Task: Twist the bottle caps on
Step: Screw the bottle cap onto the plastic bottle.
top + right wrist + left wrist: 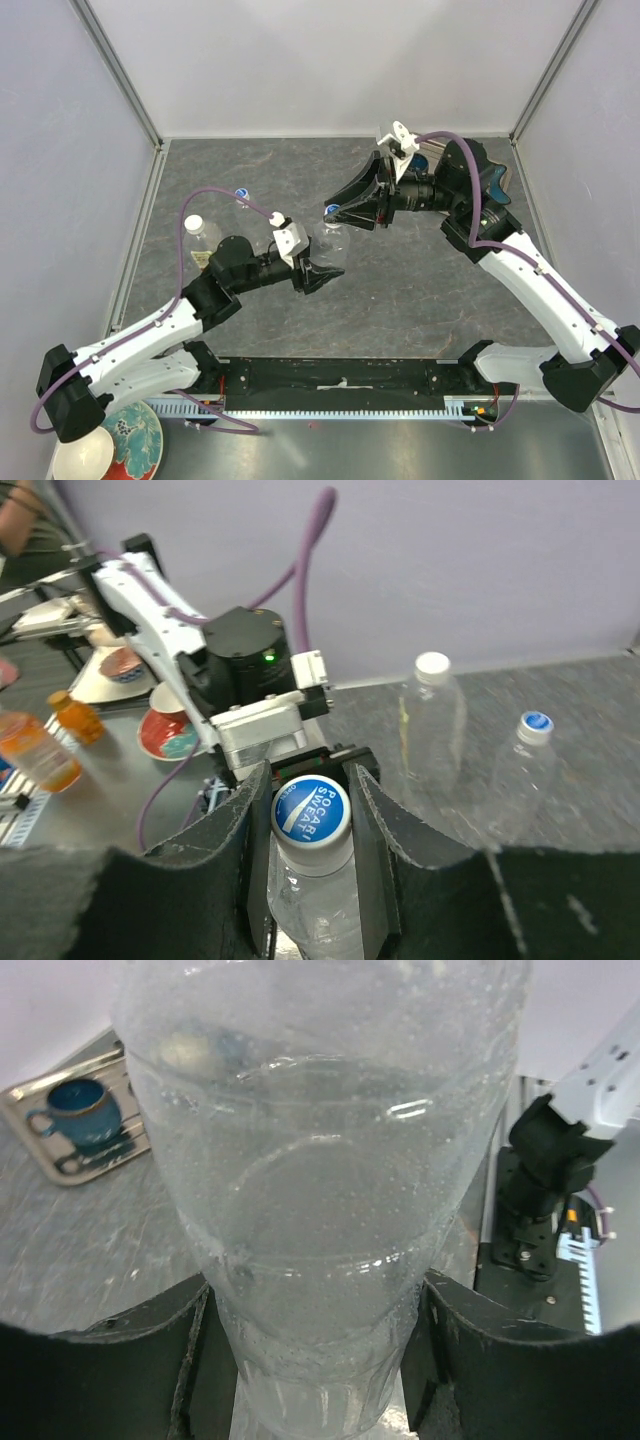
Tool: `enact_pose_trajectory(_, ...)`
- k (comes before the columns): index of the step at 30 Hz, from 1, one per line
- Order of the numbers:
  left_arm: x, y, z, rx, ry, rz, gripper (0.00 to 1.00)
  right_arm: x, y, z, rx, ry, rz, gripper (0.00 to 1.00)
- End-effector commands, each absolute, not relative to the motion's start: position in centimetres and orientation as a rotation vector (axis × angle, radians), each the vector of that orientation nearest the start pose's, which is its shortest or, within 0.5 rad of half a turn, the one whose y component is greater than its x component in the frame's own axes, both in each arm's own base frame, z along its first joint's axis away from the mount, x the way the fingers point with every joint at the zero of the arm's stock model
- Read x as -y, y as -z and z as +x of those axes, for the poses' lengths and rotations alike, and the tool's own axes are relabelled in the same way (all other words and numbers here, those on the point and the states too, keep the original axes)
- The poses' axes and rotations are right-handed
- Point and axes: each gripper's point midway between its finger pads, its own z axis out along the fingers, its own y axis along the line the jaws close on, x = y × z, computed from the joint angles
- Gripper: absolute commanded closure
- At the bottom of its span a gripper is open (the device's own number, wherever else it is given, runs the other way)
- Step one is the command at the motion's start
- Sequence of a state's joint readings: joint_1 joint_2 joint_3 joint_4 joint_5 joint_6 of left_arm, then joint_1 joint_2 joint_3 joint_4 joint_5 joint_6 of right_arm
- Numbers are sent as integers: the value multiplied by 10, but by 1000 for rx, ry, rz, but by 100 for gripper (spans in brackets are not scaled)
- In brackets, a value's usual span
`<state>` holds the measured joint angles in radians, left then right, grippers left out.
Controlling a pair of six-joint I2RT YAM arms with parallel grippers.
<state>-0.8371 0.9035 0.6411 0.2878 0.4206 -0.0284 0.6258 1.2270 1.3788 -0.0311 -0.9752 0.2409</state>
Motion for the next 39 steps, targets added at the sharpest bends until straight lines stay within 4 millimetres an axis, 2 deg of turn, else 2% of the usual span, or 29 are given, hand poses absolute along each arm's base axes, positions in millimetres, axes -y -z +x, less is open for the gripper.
enact_pose_trajectory(1, 292, -368, 198, -1084, 877, 787, 98, -318, -360, 202, -1603, -1272, -1026, 97)
enact_pose_trajectory(4, 290, -368, 204, -1090, 850, 766, 98, -318, -351, 205, -1653, -1192, -973, 98)
enact_pose_trajectory(5, 289, -368, 206, -1093, 836, 760, 98, -316, -348, 216, -1687, -1121, -907, 99)
enact_pose_trajectory(7, 286, -366, 213, -1108, 806, 732, 98, -319, -345, 216, -1715, -1068, -862, 100)
enact_pose_trajectory(8, 285, -366, 215, -1109, 792, 726, 98, -316, -342, 227, -1747, -993, -788, 100)
enact_pose_trajectory(9, 283, -366, 218, -1114, 777, 713, 98, -317, -342, 228, -1754, -960, -765, 100)
enact_pose_trajectory(10, 281, -365, 224, -1127, 757, 688, 98, -325, -339, 220, -1764, -939, -769, 100)
enact_pose_trajectory(11, 279, -365, 226, -1133, 744, 678, 98, -327, -338, 221, -1771, -908, -750, 100)
enact_pose_trajectory(12, 278, -365, 228, -1137, 735, 668, 98, -327, -335, 230, -1801, -852, -682, 100)
enact_pose_trajectory(13, 276, -364, 231, -1144, 718, 651, 98, -332, -331, 225, -1824, -843, -683, 100)
enact_pose_trajectory(15, 275, -363, 234, -1149, 706, 645, 98, -338, -321, 233, -1879, -783, -625, 100)
enact_pose_trajectory(16, 275, -362, 235, -1151, 702, 645, 98, -343, -314, 228, -1907, -763, -636, 100)
enact_pose_trajectory(18, 274, -363, 237, -1152, 692, 637, 98, -351, -303, 231, -1941, -712, -628, 100)
enact_pose_trajectory(21, 271, -365, 238, -1149, 674, 629, 98, -349, -295, 235, -1966, -591, -585, 100)
enact_pose_trajectory(22, 269, -365, 241, -1153, 662, 615, 98, -339, -294, 242, -1972, -498, -518, 98)
enact_pose_trajectory(23, 268, -364, 242, -1157, 653, 613, 98, -338, -294, 242, -1971, -476, -511, 96)
enact_pose_trajectory(25, 266, -363, 243, -1161, 641, 606, 98, -330, -301, 246, -1956, -436, -468, 93)
enact_pose_trajectory(28, 264, -357, 245, -1173, 623, 603, 98, -314, -316, 253, -1923, -387, -384, 81)
enact_pose_trajectory(30, 263, -355, 245, -1175, 619, 605, 98, -310, -329, 255, -1901, -388, -350, 66)
enact_pose_trajectory(32, 266, -352, 240, -1171, 639, 631, 98, -312, -340, 254, -1881, -417, -339, 56)
enact_pose_trajectory(33, 268, -349, 238, -1171, 652, 650, 98, -314, -351, 252, -1859, -452, -344, 49)
enact_pose_trajectory(35, 275, -342, 229, -1167, 697, 699, 98, -318, -369, 251, -1816, -499, -345, 42)
enact_pose_trajectory(36, 276, -340, 225, -1164, 710, 718, 98, -319, -386, 250, -1786, -533, -343, 35)
enact_pose_trajectory(38, 281, -326, 218, -1189, 747, 762, 98, -319, -404, 248, -1752, -561, -351, 29)
enact_pose_trajectory(39, 282, -320, 216, -1202, 759, 777, 98, -318, -421, 246, -1721, -591, -341, 26)
